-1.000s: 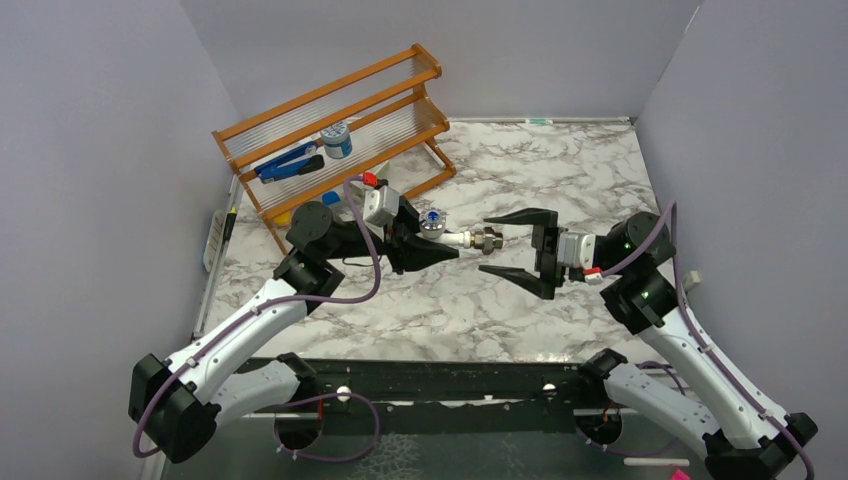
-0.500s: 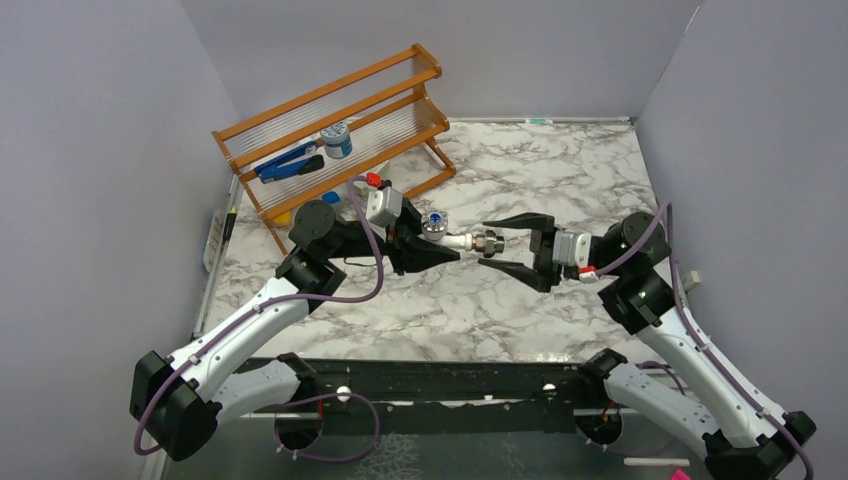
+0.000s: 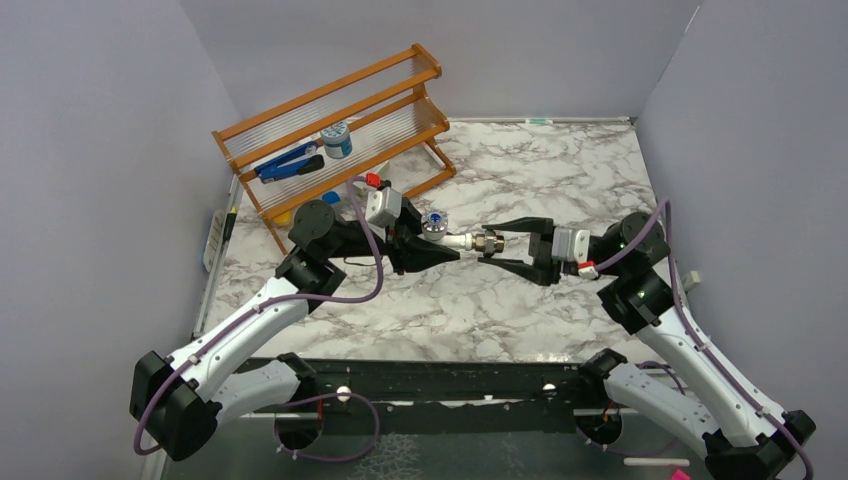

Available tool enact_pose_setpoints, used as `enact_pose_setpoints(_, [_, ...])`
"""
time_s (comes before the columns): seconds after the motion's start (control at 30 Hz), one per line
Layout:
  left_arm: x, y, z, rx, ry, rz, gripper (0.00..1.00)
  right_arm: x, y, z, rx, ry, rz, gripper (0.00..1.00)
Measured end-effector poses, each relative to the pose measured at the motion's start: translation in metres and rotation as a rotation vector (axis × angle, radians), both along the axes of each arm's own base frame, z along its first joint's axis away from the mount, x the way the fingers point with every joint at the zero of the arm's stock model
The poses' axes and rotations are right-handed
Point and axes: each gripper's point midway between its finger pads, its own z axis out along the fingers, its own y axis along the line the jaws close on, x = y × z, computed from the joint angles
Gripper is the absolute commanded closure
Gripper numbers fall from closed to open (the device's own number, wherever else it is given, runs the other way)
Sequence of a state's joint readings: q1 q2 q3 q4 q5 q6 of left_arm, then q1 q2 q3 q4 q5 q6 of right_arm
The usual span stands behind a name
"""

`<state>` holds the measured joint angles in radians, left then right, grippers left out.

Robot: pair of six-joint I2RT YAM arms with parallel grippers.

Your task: Install the water faucets

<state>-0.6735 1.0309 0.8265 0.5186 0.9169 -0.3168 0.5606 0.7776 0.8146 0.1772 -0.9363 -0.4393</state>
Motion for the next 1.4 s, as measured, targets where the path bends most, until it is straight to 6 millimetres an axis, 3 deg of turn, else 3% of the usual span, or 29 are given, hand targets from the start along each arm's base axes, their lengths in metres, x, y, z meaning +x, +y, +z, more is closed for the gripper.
enact_pose_setpoints(0.67, [-0.003, 0.003, 0.005, -0.019, -0.251, 0.002, 1.0, -0.009, 0.003, 0.004, 0.065, 0.375, 0.041, 0.99])
enact_pose_setpoints(1.17, [0.002, 0.011, 0.018, -0.073, -0.749, 0.065, 1.0, -0.008, 0.014, 0.016, 0.082, 0.812, 0.086, 0.99])
enact_pose_setpoints(1.4, [0.01, 0.011, 0.016, -0.071, -0.867, 0.107, 1.0, -0.002, 0.013, 0.012, 0.111, 0.951, 0.033, 0.86])
